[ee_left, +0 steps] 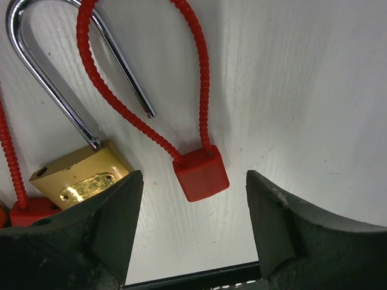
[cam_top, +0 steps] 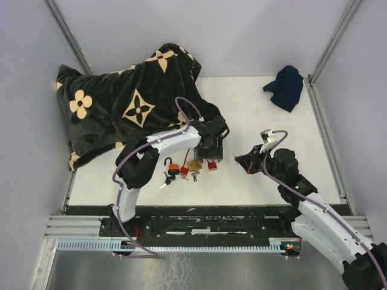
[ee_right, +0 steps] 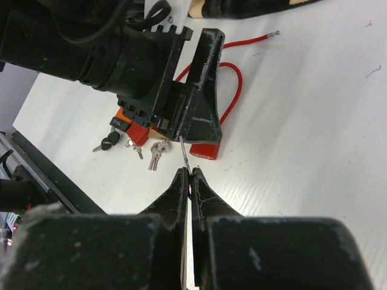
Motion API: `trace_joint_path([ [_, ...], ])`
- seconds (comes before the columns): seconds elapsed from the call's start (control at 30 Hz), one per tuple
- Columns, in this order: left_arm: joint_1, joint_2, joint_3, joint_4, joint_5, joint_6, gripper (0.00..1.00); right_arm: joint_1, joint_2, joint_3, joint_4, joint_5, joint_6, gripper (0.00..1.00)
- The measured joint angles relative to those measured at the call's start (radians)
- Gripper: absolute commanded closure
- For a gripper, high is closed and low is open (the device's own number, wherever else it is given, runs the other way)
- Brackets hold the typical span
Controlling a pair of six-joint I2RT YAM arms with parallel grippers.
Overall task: Unlock with the key
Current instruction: Pick up the lock from the center of the board.
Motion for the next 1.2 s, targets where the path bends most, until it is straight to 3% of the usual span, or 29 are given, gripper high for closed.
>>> trace_joint_path([
  [0.23,-0.029,0.119,0.14,-0.089,-0.037,-0.005,0.37,0.0,-0.043,-0.031,-0.013,0.008,-0.008,0.99],
  [0.47,-0.038,0.168,0.161,-0.151,-0.066,-0.032,0.4,0.0,-0.082,-0.045,-0.028,0.014,-0.01,0.98],
  [0.67,-0.041,0.176,0.17,-0.172,-0.073,-0.055,0.57,0.0,-0.1,-0.048,-0.027,0.014,-0.01,0.98],
  [0.87,-0.042,0.171,0.163,-0.171,-0.073,-0.09,0.84,0.0,-0.101,-0.05,-0.028,0.013,-0.01,0.98],
  [0.97,-0.035,0.14,0.121,-0.144,-0.067,-0.118,0.88,0.0,-0.095,-0.048,-0.032,0.001,-0.011,0.98],
  [1.03,-0.026,0.109,0.087,-0.128,-0.054,-0.136,0.96,0.0,-0.078,-0.034,-0.049,-0.013,-0.011,0.98],
  [1.2,0.029,-0.028,-0.002,-0.054,0.02,-0.179,0.97,0.0,0.007,0.047,-0.09,-0.073,-0.013,0.98],
])
